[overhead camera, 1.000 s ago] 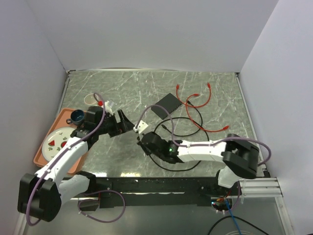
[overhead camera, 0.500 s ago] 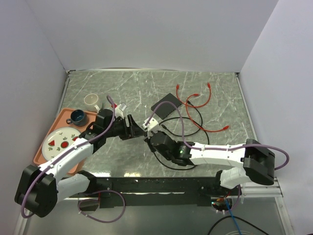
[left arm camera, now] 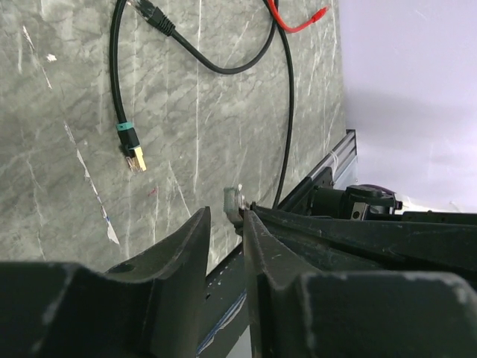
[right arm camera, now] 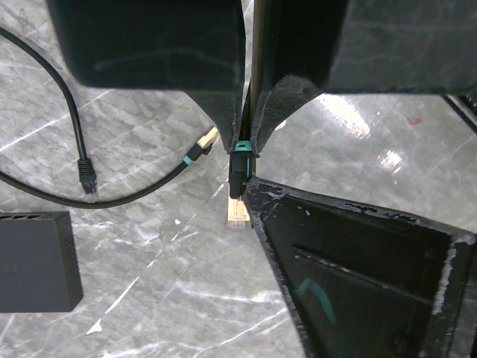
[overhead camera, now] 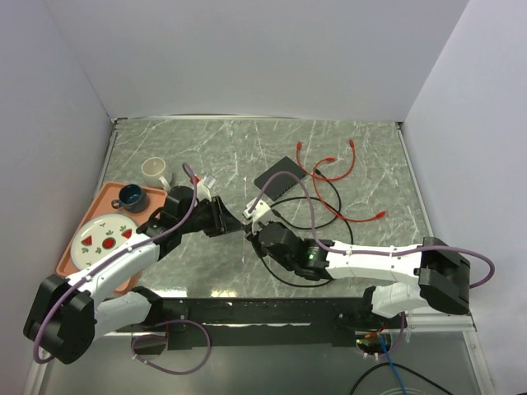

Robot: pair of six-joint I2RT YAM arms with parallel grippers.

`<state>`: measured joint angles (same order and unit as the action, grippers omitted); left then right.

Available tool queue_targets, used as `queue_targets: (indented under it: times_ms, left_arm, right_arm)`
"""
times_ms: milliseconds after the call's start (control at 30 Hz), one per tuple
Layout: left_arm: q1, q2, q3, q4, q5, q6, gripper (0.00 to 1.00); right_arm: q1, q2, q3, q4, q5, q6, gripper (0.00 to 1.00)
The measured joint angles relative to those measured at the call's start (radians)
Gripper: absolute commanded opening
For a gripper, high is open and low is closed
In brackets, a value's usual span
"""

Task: Insert the plug into the switch port

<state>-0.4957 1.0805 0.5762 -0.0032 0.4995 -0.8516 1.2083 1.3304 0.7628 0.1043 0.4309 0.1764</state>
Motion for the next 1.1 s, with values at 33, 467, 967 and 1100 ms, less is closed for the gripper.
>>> queue_targets:
  times_ms: [33,467,967,1100]
  left_arm:
    - [-0.002,0.004,0.000,0.001,-0.001,0.000,0.34]
    - [-0.010,0.027,0.000,0.015,-0.019,-0.003,0.77]
    - [-0.011,-0.110,0.000,0.019,-0.109,-0.009,0.66]
    - [-0.021,-0.066,0.000,0.023,-0.095,-0.008,0.56]
  right_arm:
    - [0.000,-0.003,-0.003,0.002,-0.008,-0.003,0.00]
    - [-0.005,-0.018,-0.019,0.001,-0.025,-0.010,0.00]
    - [0.000,-0.019,-0.019,0.008,-0.058,0.009,0.00]
    - [0.000,-0.019,-0.018,0.006,-0.058,0.010,0.00]
